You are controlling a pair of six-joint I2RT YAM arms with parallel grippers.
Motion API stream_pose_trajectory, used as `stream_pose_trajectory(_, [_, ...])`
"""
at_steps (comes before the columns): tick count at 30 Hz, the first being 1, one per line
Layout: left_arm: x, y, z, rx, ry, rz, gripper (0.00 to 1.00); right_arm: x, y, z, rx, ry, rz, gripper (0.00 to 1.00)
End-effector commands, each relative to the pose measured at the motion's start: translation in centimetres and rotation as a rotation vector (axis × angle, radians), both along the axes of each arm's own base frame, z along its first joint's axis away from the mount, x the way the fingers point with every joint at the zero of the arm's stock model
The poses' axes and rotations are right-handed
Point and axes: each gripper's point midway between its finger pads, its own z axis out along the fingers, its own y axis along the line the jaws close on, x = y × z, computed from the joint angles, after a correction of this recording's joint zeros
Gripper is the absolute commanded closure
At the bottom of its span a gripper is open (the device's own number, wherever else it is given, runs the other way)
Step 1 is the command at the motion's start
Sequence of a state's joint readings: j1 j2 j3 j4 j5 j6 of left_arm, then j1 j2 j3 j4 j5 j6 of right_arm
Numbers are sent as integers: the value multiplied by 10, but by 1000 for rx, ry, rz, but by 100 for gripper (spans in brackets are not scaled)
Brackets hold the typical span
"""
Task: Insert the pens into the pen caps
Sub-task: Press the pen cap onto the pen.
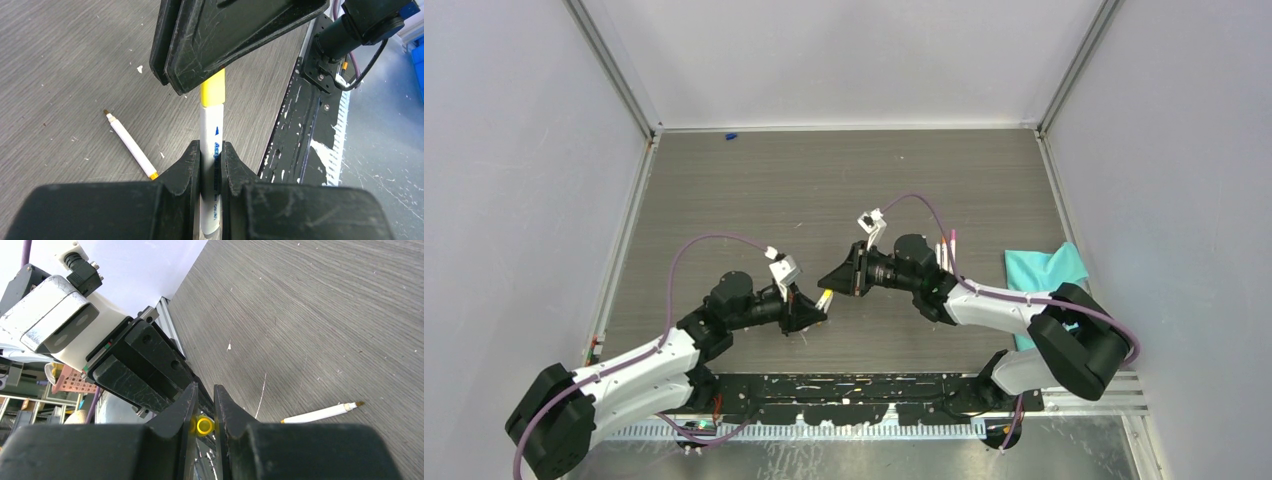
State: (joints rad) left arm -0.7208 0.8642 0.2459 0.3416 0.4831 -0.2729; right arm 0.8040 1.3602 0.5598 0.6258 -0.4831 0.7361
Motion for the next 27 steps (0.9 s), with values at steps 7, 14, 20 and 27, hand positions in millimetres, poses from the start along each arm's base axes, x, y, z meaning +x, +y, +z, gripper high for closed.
stream_pose_trajectory(7, [24,-9,89,-232,-255,58,100,-63,12,-22,11,114,188,99])
stream_pose_trajectory(14, [25,-8,91,-240,-255,58,100,-74,14,-38,-24,135,208,99])
stream_pose_trajectory(20, [26,-4,96,-266,-258,75,100,-86,13,-48,-34,164,222,99])
stream_pose_trajectory(27, [28,0,101,-293,-257,97,100,-97,15,-52,-17,183,226,99])
